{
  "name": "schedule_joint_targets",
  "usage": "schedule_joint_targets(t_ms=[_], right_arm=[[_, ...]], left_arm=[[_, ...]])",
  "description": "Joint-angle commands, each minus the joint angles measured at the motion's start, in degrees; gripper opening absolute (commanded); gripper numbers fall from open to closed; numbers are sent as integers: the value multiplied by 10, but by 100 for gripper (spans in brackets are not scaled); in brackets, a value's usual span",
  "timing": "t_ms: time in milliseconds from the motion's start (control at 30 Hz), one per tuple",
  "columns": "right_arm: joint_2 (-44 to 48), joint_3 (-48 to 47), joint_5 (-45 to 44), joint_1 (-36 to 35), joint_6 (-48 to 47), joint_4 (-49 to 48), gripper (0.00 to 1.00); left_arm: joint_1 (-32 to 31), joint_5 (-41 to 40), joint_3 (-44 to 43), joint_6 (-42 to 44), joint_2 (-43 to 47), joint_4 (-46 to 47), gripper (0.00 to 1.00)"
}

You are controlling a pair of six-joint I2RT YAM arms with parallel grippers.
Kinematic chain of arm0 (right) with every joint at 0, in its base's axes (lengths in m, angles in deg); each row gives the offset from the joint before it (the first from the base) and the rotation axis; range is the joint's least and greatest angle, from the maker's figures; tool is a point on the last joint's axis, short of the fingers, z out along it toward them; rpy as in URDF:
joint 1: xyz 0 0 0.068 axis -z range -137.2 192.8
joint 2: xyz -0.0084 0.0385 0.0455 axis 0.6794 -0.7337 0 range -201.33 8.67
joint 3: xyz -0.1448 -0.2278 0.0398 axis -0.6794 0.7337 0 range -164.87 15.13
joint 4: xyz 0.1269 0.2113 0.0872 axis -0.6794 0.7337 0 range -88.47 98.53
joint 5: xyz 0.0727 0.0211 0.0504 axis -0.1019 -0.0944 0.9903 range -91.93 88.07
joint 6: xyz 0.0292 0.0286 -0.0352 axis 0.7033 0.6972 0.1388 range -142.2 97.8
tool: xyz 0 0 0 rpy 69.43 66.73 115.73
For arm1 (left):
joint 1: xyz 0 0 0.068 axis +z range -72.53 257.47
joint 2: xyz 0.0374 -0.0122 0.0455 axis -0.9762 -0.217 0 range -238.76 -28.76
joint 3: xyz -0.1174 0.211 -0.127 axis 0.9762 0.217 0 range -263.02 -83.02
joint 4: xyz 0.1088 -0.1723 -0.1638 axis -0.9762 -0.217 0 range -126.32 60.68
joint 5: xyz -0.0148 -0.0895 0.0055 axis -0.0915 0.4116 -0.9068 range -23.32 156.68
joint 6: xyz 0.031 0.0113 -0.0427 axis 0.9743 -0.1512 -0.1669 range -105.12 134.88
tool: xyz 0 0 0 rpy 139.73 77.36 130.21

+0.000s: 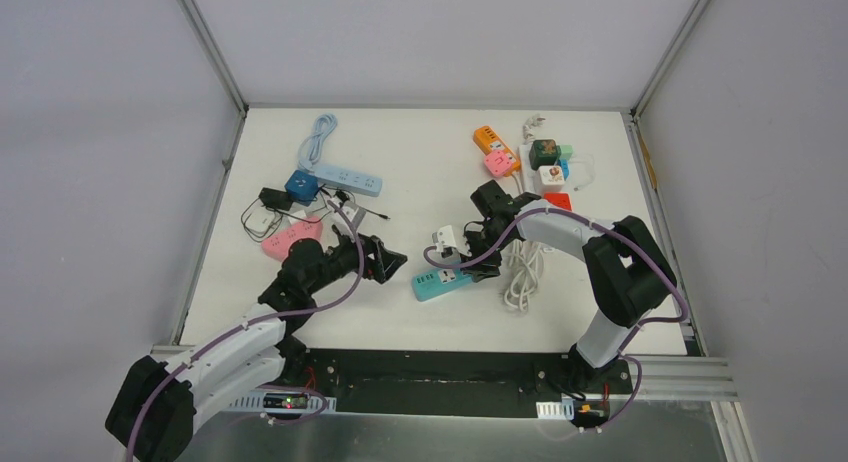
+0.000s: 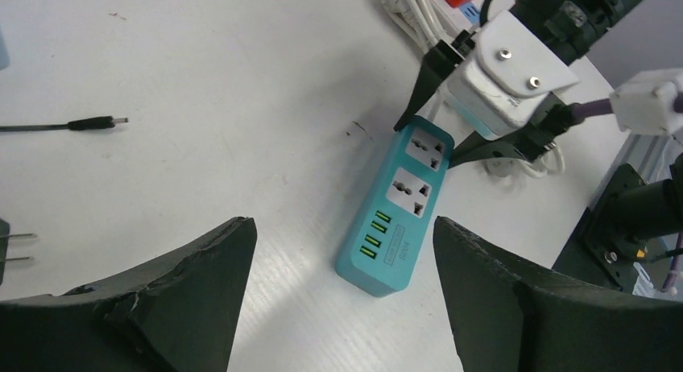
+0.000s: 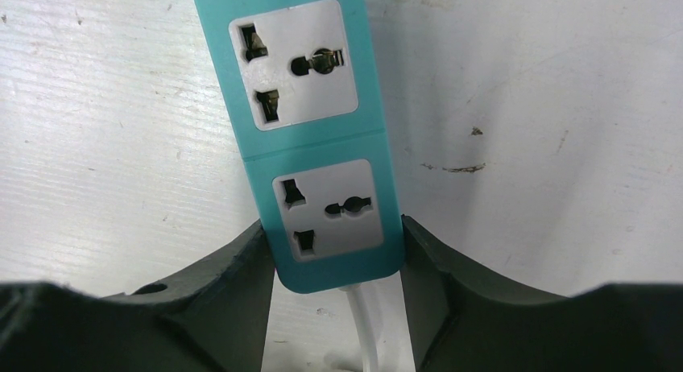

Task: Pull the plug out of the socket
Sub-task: Place the plug at the center of the board, then pick up the socket from the center of the board.

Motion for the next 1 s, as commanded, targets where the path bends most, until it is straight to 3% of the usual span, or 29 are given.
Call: schedule_joint_targets(t_ms=[0,200,467,967], right_arm=[[-4,-12,9,2,1,30,52],[-7,-19,16,2,4,38,44],[-4,-21,21,2,7,41,38],[3,-20,29,3,4,44,37]], left_arm=[[-31,-5,16,59,8,95,83],[-81,28,28,108,-33,149,86],[-178,2,0,230,-161,172,87],[-181,22,-44,288,-356,249,86]])
